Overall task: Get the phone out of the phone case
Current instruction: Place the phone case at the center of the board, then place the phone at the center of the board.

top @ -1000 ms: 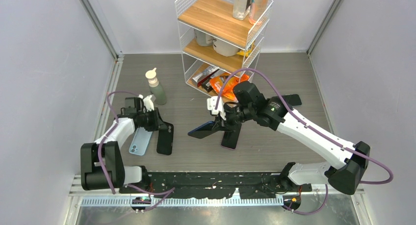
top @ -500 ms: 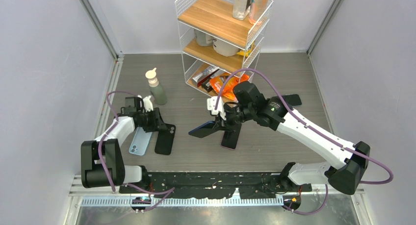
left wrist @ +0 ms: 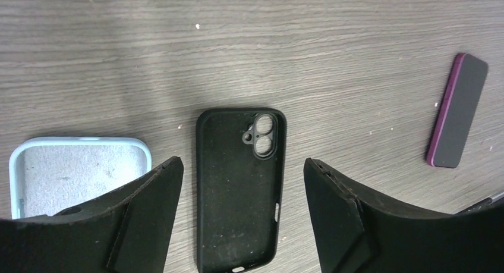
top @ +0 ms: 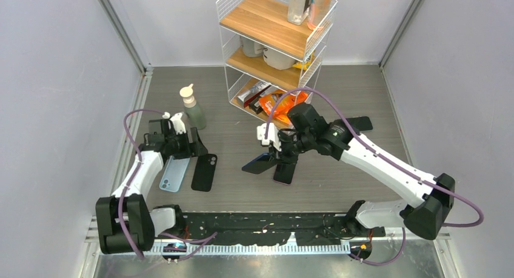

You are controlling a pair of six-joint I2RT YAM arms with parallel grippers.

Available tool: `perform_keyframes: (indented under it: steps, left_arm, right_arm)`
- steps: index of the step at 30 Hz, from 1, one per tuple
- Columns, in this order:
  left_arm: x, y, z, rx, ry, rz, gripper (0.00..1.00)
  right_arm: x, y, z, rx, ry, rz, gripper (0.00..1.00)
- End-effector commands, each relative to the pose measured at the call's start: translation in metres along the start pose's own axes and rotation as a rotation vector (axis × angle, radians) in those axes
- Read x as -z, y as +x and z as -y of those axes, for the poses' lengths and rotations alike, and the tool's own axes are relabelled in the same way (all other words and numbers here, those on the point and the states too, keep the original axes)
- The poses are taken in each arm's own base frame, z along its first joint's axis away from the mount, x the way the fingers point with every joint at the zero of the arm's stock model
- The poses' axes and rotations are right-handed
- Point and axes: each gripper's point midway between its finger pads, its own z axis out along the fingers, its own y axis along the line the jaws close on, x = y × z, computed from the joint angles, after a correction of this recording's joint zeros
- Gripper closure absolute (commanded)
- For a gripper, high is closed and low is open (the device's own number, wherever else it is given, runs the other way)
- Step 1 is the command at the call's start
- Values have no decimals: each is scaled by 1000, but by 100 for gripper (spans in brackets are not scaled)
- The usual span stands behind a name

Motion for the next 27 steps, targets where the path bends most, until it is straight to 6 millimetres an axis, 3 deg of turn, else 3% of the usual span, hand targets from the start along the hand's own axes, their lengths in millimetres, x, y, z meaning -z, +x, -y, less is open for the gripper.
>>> perform_keyframes:
  steps: [1, 10, 27]
  left_arm:
    - [16, -24, 16, -59, 54, 94, 21]
    - [36, -39, 34, -114, 102, 170, 13]
    - [46, -43, 45, -136, 139, 213, 8]
  right_arm:
    - [-4, 1, 0, 2, -51, -38, 95]
    - [-24, 27, -6, -81, -205, -203, 95]
    - [-71, 66, 6, -156, -357, -367, 95]
